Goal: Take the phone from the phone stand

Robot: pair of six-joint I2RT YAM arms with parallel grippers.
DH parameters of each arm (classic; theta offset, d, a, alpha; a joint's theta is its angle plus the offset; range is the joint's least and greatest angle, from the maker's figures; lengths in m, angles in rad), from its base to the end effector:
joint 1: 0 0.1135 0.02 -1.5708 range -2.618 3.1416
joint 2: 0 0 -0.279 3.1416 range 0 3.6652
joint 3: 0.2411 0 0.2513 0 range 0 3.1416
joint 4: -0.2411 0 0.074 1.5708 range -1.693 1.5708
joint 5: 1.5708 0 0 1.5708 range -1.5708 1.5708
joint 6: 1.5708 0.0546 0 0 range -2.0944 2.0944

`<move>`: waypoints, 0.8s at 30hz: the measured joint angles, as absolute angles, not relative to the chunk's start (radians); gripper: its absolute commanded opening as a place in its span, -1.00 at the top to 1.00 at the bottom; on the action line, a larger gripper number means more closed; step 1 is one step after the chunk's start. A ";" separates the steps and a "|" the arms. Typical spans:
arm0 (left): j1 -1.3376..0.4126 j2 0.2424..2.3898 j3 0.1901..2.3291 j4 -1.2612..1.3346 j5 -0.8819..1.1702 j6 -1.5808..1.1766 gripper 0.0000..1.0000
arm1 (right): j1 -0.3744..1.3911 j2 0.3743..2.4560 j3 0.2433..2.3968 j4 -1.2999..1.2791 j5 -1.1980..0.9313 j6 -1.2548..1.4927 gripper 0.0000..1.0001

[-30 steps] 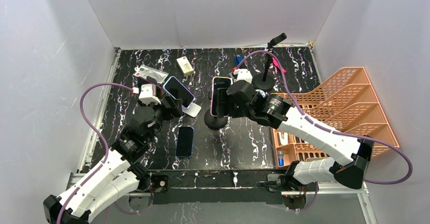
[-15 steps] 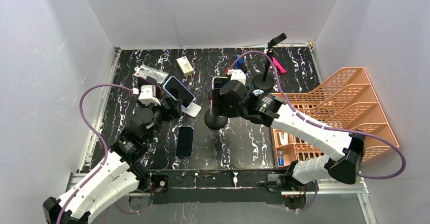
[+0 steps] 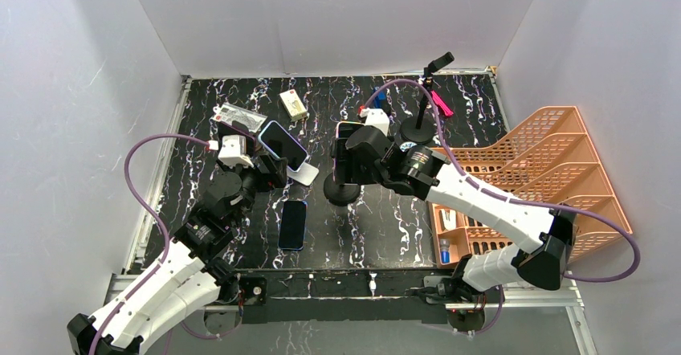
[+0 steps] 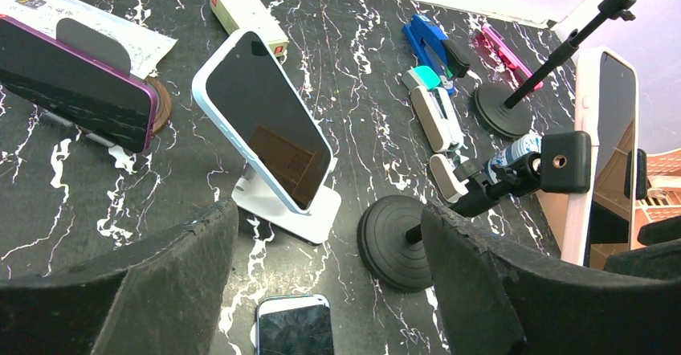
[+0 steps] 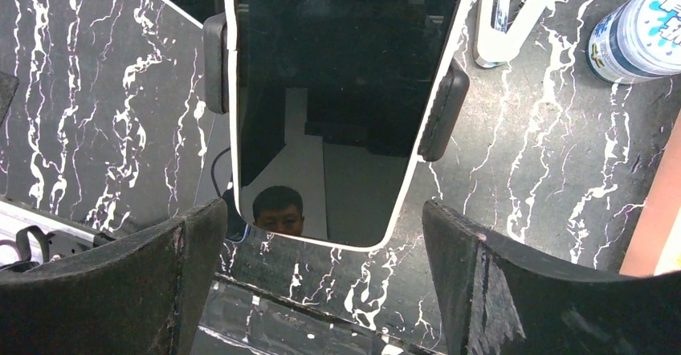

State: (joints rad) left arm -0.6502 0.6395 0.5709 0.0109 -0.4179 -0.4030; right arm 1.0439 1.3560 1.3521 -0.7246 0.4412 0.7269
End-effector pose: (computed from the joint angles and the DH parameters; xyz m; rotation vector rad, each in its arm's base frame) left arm 0.1467 -0.0837 0.3160 -0.1214 1.6396 -0.4693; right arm 0.1694 0.2449 0.3630 -0.1317 2.2528 0.4599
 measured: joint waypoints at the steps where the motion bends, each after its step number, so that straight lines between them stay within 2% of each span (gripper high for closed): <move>1: -0.650 0.640 0.571 0.010 -0.418 -0.403 -0.61 | 1.044 1.359 1.352 -0.724 0.443 0.729 -0.97; 24: -0.650 0.641 0.571 -0.002 -0.418 -0.403 -0.61 | 1.049 1.411 1.352 -0.682 0.488 0.736 -0.97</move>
State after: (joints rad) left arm -0.6502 0.6407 0.5709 -0.0017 -0.4179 -0.4034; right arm 1.0489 1.4109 1.3521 -0.6823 0.4885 0.7364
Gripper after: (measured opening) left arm 0.805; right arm 0.985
